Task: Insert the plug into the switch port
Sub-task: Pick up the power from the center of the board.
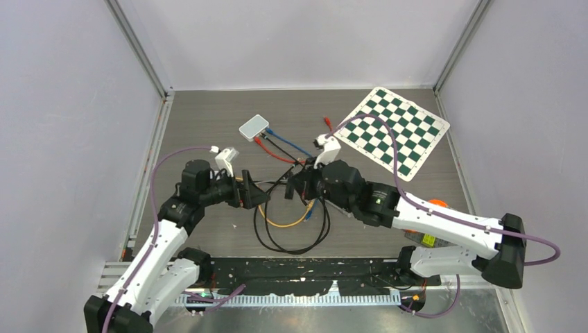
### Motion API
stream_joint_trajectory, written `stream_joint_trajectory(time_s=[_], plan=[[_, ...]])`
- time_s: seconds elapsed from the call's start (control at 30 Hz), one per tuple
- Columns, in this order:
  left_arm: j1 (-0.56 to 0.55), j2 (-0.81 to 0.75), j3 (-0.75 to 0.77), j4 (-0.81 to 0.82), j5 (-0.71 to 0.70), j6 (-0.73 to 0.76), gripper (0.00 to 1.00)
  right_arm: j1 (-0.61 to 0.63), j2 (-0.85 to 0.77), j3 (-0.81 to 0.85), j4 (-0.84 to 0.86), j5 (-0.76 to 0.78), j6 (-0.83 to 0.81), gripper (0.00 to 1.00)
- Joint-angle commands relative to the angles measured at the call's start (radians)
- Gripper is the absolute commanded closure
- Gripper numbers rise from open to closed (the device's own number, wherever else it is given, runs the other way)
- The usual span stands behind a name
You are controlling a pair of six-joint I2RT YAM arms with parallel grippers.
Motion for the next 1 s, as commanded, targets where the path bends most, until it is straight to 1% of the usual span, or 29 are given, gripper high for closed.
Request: stream_joint_trajectory(time_s=[0.0, 0.07, 0.13, 0.2, 0.3, 0.4, 0.47, 0.53, 0.6, 0.67, 0.77, 0.87, 0.97], plan=[[-0.081, -0.002, -0.028, 0.202, 0.030, -0.072, 0.13, -0.002, -0.084, -0.110, 0.167, 0.173, 0.303, 0.95], [-0.090, 0.004, -0.038, 0.192, -0.005, -0.079, 0.13, -0.003, -0.099, -0.160, 0.175, 0.246, 0.386, 0.95], [-0.089, -0.001, -0.047, 0.168, -0.045, -0.082, 0.13, -0.003, -0.112, -0.189, 0.152, 0.315, 0.423, 0.95], [-0.089, -0.013, -0.057, 0.164, -0.074, -0.089, 0.13, -0.001, -0.128, -0.213, 0.132, 0.392, 0.427, 0.95], [-0.090, -0.024, -0.056, 0.157, -0.084, -0.085, 0.13, -0.001, -0.176, -0.277, 0.115, 0.455, 0.424, 0.95], [-0.088, -0.023, -0.043, 0.130, -0.108, -0.076, 0.13, -0.002, -0.270, -0.310, 0.100, 0.526, 0.385, 0.95], [-0.088, -0.008, -0.008, 0.060, -0.168, -0.060, 0.14, -0.003, -0.323, -0.316, 0.074, 0.586, 0.329, 0.95], [-0.088, 0.007, 0.031, -0.027, -0.231, -0.039, 0.13, -0.006, -0.357, -0.285, 0.018, 0.655, 0.270, 0.95], [-0.088, 0.007, 0.043, -0.047, -0.238, -0.027, 0.13, -0.011, -0.379, -0.264, -0.040, 0.717, 0.217, 0.95], [-0.088, 0.004, 0.046, -0.051, -0.233, -0.025, 0.13, -0.020, -0.406, -0.275, -0.060, 0.753, 0.189, 0.94], [-0.088, 0.011, 0.060, -0.065, -0.236, -0.018, 0.12, -0.027, -0.437, -0.336, 0.013, 0.747, 0.110, 0.94], [-0.089, 0.013, 0.045, -0.054, -0.232, -0.023, 0.12, -0.030, -0.424, -0.396, 0.012, 0.758, 0.144, 0.95], [-0.088, 0.017, 0.033, -0.054, -0.238, -0.021, 0.12, -0.030, -0.364, -0.427, 0.014, 0.753, 0.225, 0.95]])
